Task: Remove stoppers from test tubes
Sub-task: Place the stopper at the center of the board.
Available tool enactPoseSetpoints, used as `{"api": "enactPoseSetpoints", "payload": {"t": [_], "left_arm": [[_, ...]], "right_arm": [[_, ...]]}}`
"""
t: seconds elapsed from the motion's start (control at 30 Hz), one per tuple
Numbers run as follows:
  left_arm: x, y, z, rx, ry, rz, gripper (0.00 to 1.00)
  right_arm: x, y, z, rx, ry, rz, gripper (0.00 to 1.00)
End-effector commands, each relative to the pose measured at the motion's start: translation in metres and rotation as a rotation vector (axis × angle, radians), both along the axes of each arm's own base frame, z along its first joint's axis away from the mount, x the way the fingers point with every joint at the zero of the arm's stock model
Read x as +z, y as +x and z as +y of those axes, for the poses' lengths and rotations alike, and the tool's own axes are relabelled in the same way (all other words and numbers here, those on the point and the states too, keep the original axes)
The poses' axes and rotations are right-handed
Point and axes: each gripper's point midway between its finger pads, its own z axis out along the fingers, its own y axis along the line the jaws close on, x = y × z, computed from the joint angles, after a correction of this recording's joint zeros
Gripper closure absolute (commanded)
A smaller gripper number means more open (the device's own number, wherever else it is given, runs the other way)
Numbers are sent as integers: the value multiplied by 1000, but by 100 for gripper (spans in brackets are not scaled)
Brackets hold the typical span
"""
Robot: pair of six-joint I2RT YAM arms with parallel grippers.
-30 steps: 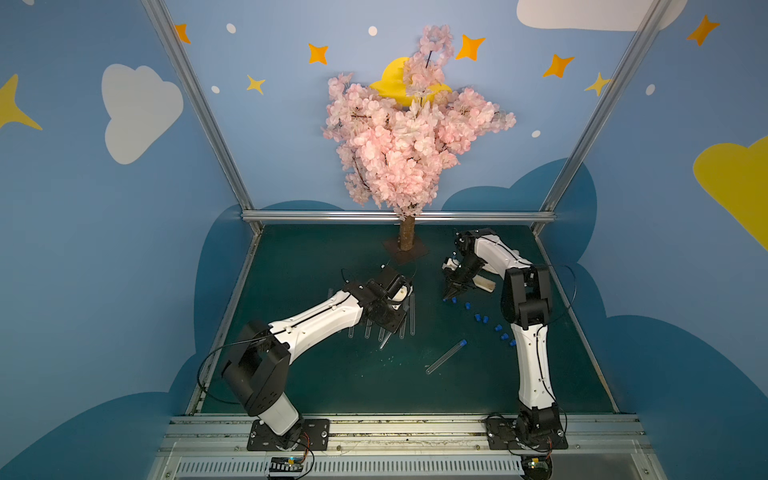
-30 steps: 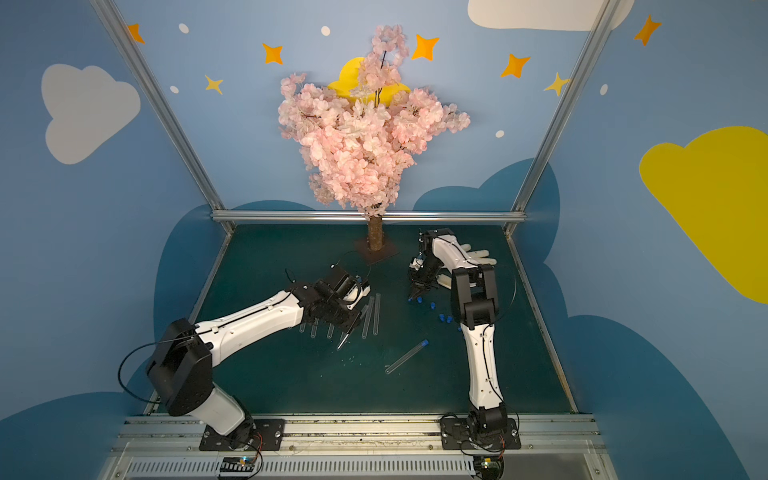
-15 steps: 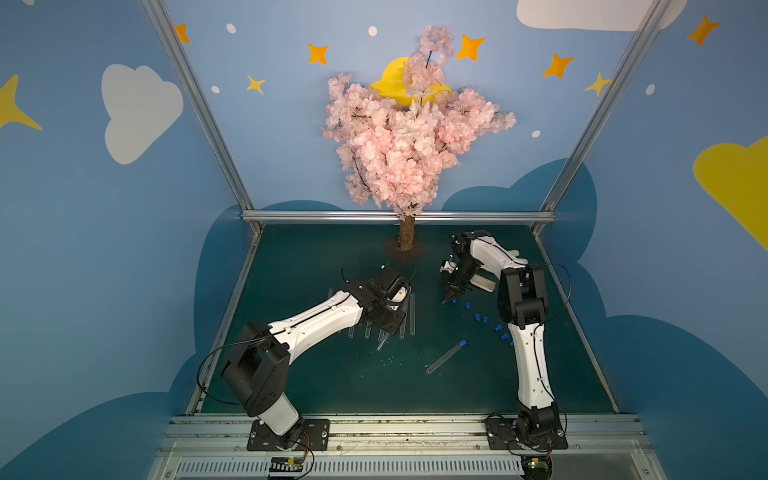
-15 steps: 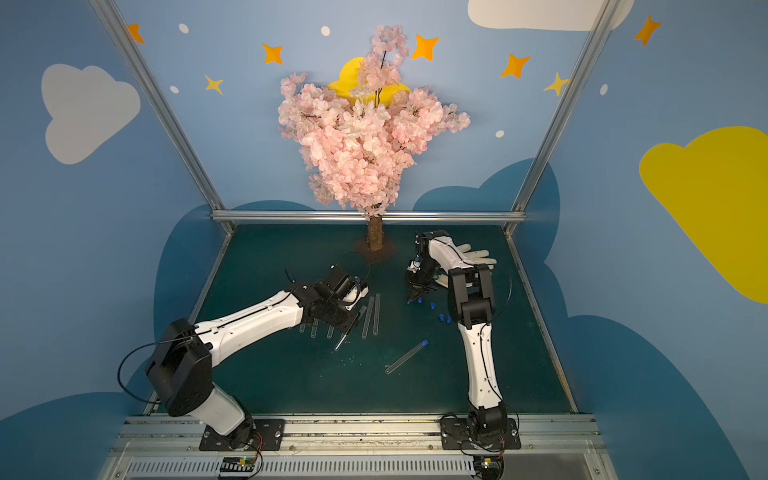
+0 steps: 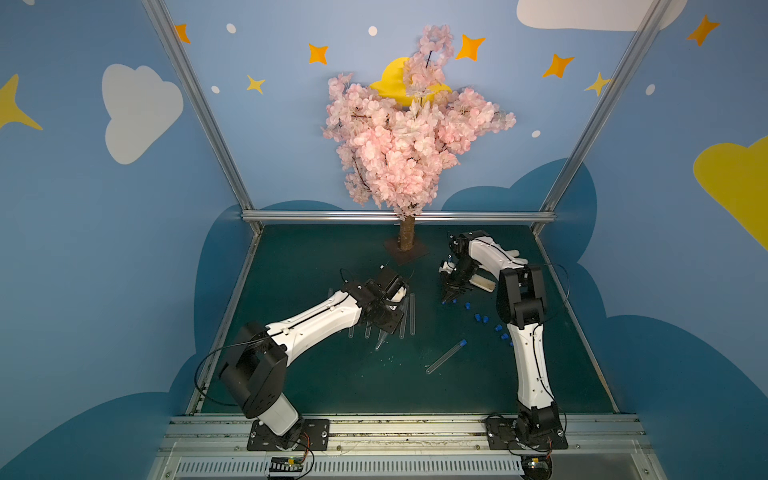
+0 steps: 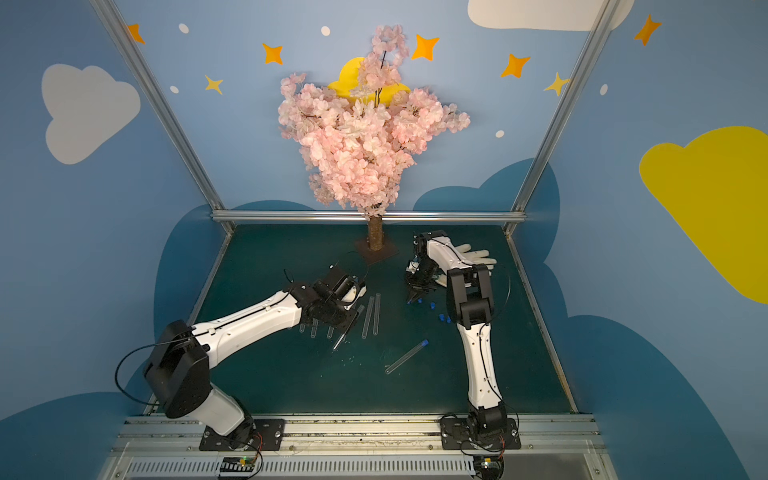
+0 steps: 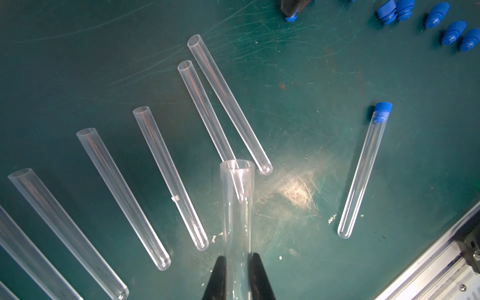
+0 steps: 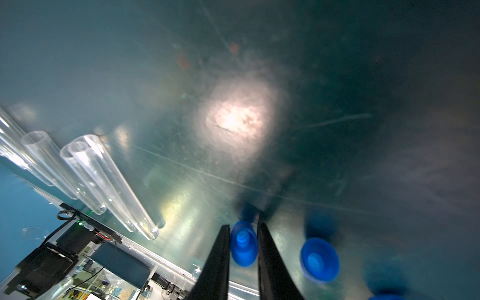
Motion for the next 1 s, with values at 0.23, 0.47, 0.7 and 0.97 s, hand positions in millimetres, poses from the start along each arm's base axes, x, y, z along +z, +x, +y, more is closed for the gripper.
{"api": "enactPoseSetpoints", "payload": {"t": [0.23,0.47,0.7,0.97], "left_arm": [[13,3,10,29,0,-22,96],[8,14,28,72,32,-25,96],[11,35,59,160,31,-29,96],[7,67,118,334,93,-6,96]], "right_arm": [[10,2,0,22,-16,-39,75],[28,5,3,23,10,-83,68],[49,-1,6,27,41,-117,54],[84,-14,17,41,98,-193,30]]}}
